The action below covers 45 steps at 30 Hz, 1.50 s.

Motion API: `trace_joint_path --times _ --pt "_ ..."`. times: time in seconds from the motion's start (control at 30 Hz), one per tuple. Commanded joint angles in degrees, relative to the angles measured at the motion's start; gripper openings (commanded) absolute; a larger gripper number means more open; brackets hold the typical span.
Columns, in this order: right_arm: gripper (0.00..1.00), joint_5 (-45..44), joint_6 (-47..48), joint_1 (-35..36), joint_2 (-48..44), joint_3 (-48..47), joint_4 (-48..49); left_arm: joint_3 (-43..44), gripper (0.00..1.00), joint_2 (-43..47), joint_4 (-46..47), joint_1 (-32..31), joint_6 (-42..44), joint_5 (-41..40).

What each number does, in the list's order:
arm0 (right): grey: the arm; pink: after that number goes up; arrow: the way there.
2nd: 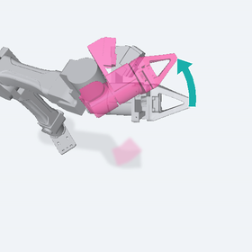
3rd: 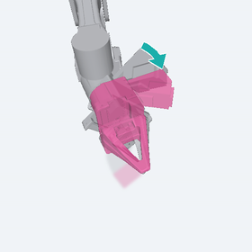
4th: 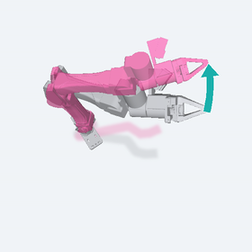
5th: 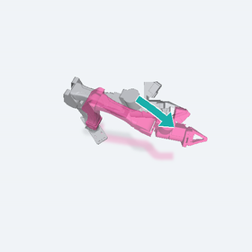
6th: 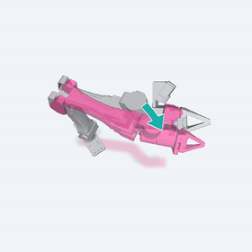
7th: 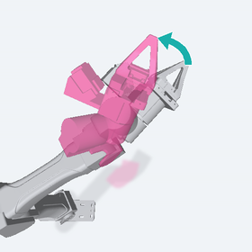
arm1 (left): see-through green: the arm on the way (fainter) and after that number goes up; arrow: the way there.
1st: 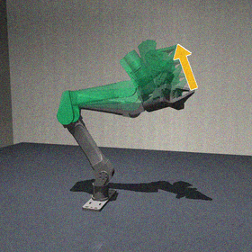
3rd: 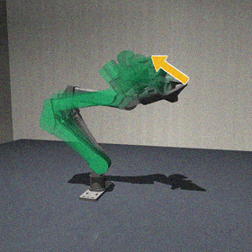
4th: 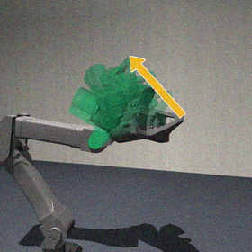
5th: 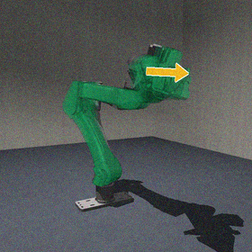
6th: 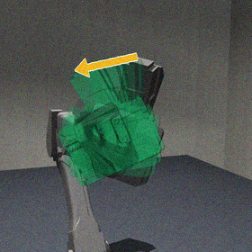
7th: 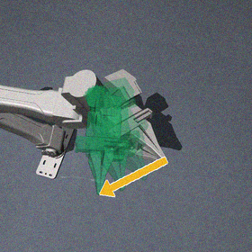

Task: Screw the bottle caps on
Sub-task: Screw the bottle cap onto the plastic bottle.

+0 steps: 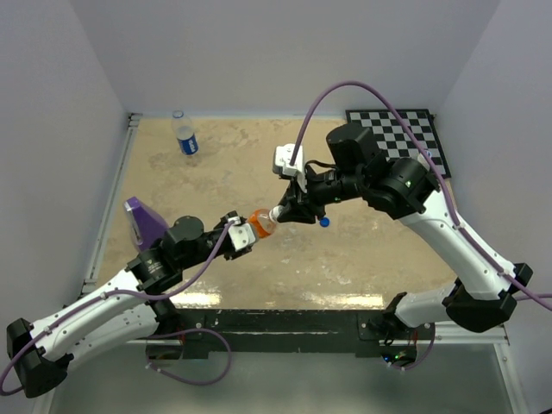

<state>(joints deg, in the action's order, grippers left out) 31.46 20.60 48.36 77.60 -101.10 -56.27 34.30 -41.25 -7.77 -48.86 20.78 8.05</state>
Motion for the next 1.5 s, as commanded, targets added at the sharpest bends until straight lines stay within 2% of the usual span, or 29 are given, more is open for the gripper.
trace_joint_path --times 0.0,0.7,1.03,1.47 --pt "0.00 -0.26 0.67 0.86 0.18 -1.03 -0.16 2.52 0.49 0.56 3.02 0.26 0.58 1.35" --pt "0.00 -6.41 -1.17 1.65 -0.08 0.64 -0.42 2.61 0.49 1.35 2.23 0.26 1.46 0.12" --pt "0.00 -3.78 -0.04 1.65 1.23 -0.15 -0.42 4.01 0.47 0.12 1.00 0.26 2.69 4.07" --pt "0.00 -2.20 0.84 2.88 2.29 0.03 -0.86 5.25 0.47 -0.58 0.13 0.26 4.27 4.25"
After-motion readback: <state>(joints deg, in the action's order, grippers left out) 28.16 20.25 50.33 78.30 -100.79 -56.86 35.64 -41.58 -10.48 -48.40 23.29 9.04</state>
